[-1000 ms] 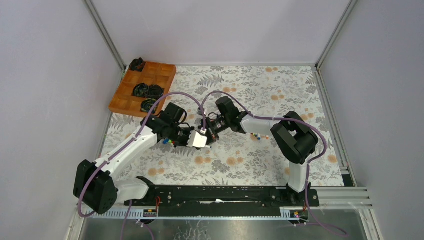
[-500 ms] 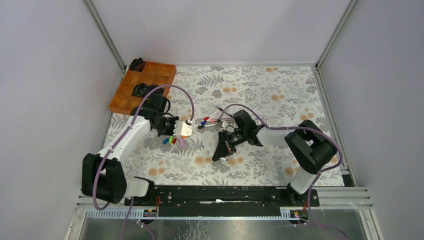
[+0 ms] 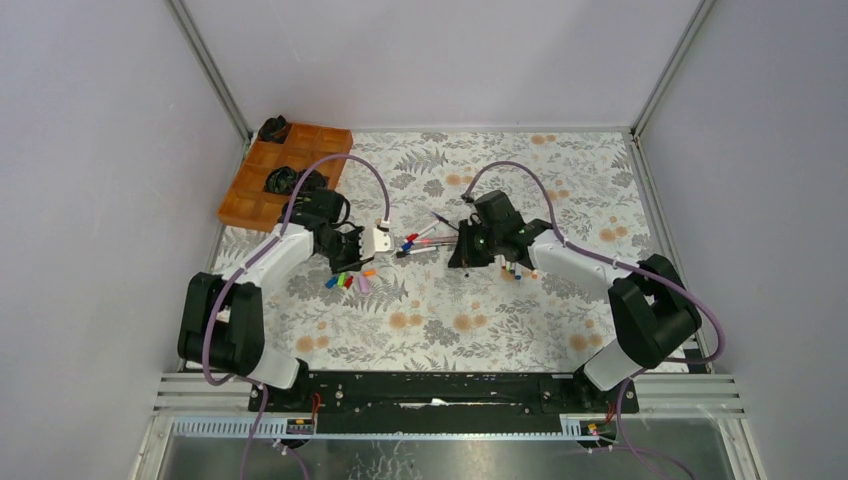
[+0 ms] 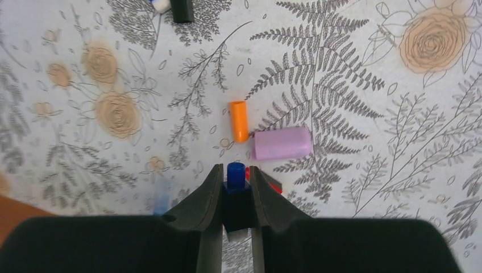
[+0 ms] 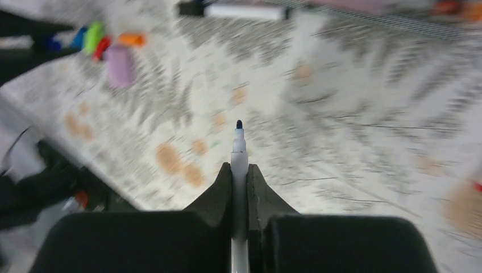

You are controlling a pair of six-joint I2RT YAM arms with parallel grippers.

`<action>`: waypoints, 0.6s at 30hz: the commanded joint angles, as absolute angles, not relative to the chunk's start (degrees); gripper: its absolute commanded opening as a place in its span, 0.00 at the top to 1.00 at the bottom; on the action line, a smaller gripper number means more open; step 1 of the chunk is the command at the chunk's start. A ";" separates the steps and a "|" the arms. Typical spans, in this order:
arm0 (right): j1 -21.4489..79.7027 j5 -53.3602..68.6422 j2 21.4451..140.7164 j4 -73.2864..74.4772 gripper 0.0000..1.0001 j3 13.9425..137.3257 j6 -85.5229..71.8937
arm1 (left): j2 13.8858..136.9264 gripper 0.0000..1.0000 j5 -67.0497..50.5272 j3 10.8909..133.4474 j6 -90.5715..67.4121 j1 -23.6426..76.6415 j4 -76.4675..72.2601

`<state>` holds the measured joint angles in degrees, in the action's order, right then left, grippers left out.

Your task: Open the pen caps

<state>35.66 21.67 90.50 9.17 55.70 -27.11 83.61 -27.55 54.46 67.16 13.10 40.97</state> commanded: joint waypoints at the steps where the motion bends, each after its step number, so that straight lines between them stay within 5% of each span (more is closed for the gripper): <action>1: 35.40 -5.25 89.34 15.07 1.00 57.51 -24.97 | 84.46 0.80 -30.72 51.60 59.51 13.63 34.62; 18: 33.91 -26.78 102.52 9.36 1.00 60.04 -21.60 | 86.92 0.53 -24.79 46.68 59.25 17.84 30.98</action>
